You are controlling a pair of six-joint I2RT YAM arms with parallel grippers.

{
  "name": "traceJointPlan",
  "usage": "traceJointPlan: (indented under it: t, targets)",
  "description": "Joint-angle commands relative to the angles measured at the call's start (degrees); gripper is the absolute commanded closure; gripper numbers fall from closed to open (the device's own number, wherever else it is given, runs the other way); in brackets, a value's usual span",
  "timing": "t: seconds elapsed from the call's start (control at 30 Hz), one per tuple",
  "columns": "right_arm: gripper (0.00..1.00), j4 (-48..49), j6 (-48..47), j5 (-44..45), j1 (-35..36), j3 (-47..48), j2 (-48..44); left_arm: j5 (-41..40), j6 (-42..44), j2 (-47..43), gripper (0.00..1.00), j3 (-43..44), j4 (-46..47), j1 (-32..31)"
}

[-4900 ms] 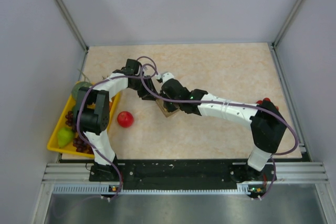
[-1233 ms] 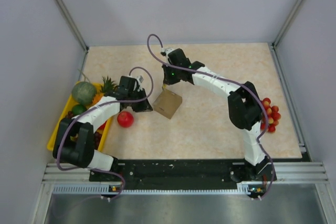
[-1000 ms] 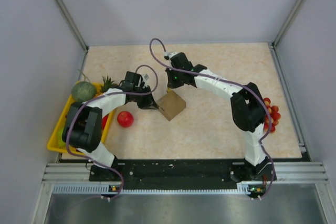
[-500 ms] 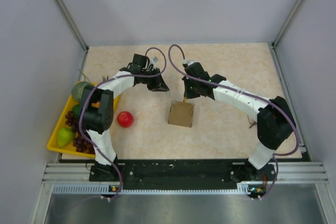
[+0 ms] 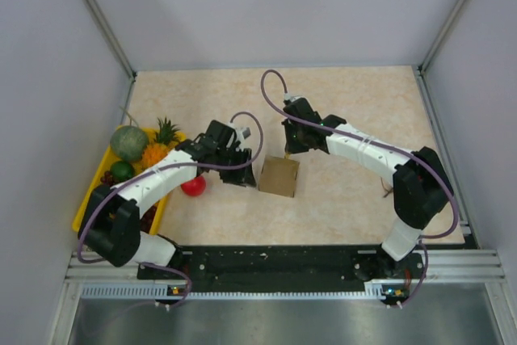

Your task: Unpack the express box

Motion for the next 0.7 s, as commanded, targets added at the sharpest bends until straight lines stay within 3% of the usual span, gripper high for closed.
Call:
traceJointPlan:
  t: [0.0, 0.17, 0.47, 0.67]
  targets:
    - [1.0, -0.3, 2.6, -2.8, -0.4, 2.6, 0.2, 0.9, 0.0, -6.8, 0.55, -9.0, 0.6, -3.3]
    - [1.0, -0.3, 4.9, -4.8, -0.4, -0.4, -0.8, 5.4, -0.1, -9.2, 0.56, -15.2, 9.0, -6.9]
    - [1.0, -0.3, 8.2, -4.1, -0.4, -5.7, -5.6, 5.4, -4.1, 3.0, 0.65, -8.4, 14.1, -11.3]
    - [1.0, -0.1, 9.8, -4.9, -0.3, -10.9, -9.8, -4.8, -14.6, 10.1, 0.73, -4.0, 14.7, -11.2]
